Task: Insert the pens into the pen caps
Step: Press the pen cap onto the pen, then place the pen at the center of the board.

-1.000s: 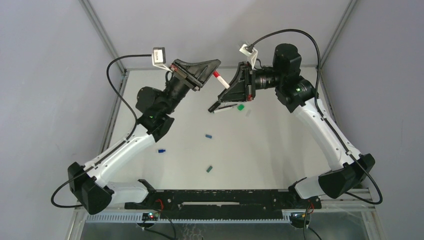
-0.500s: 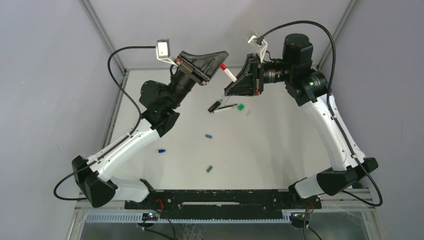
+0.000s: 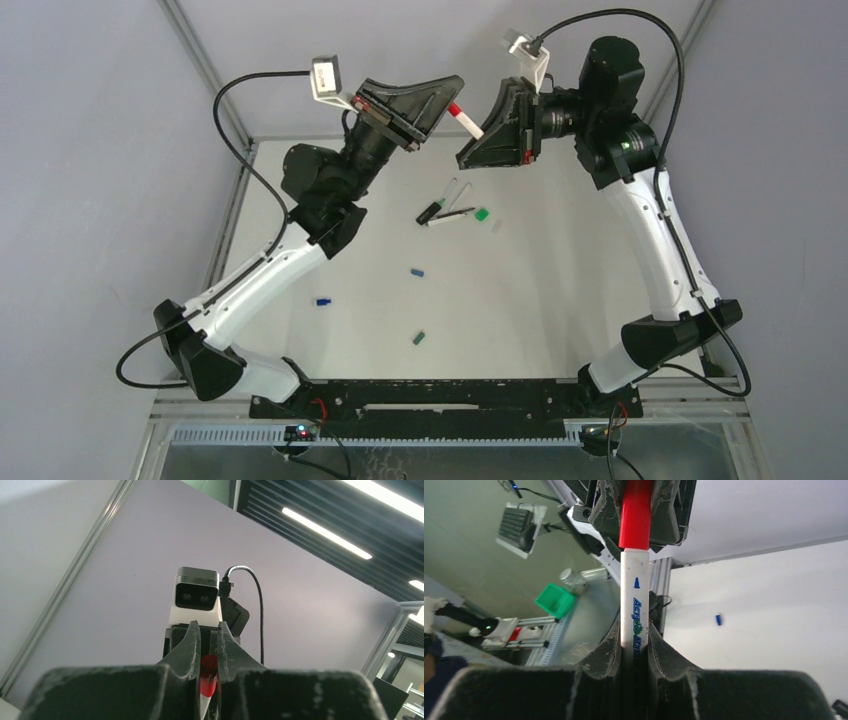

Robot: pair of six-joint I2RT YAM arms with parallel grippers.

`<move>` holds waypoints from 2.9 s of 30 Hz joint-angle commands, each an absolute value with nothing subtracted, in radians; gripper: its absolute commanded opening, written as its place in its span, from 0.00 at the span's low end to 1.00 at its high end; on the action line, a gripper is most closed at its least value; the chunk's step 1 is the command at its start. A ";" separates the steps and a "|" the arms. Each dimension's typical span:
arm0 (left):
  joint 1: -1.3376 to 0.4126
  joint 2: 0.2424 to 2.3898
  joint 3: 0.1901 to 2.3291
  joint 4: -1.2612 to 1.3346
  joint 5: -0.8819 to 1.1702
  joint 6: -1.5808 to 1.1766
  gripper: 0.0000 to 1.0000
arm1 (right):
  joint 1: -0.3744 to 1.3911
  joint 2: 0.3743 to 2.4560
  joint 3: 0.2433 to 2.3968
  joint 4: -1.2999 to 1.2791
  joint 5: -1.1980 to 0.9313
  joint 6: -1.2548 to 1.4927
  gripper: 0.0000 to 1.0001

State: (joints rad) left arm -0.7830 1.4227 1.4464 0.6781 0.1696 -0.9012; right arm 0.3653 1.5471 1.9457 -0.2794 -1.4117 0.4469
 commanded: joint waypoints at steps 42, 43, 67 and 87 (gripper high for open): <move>-0.807 1.394 1.339 0.365 0.370 -0.961 0.54 | 0.323 1.332 1.596 -0.476 -1.200 -0.018 0.00; -0.806 1.385 1.332 0.353 0.362 -0.950 0.58 | 0.317 1.324 1.585 -0.476 -1.203 -0.018 0.00; -0.736 1.011 0.998 0.275 0.092 -0.694 0.88 | 0.152 1.212 1.356 -0.608 -1.182 -0.216 0.00; -0.565 0.903 0.680 0.254 0.083 -0.826 0.95 | -0.044 1.380 1.127 -0.637 -0.562 -0.217 0.00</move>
